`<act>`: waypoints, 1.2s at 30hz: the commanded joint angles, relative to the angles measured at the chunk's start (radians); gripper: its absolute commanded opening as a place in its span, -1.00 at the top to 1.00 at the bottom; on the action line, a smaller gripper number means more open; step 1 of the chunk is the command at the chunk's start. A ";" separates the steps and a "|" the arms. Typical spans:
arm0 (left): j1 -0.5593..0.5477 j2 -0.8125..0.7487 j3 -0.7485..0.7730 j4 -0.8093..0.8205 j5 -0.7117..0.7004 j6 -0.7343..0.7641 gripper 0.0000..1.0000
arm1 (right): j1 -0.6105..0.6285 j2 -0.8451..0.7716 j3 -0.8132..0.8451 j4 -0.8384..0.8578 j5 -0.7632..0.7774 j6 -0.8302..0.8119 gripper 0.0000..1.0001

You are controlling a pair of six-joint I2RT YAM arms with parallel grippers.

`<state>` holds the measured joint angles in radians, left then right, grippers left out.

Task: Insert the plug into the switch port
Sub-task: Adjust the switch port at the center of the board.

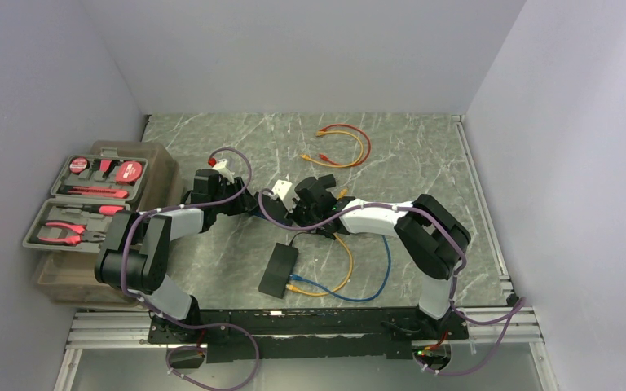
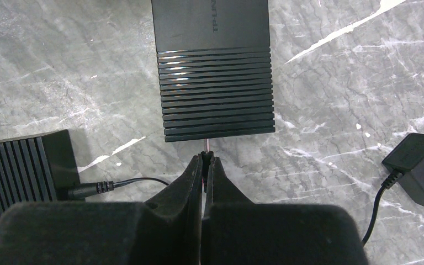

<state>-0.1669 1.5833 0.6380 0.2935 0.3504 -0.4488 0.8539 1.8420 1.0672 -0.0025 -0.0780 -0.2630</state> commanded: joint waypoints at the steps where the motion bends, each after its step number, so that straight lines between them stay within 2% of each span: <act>1: -0.006 0.008 0.003 0.025 0.054 0.004 0.11 | 0.011 -0.019 0.035 0.079 -0.010 -0.009 1.00; 36: -0.006 0.016 0.008 0.020 0.053 0.004 0.11 | 0.012 -0.001 0.042 0.090 -0.028 -0.007 1.00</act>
<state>-0.1669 1.5867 0.6380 0.2951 0.3504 -0.4473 0.8539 1.8446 1.0672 -0.0017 -0.0788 -0.2630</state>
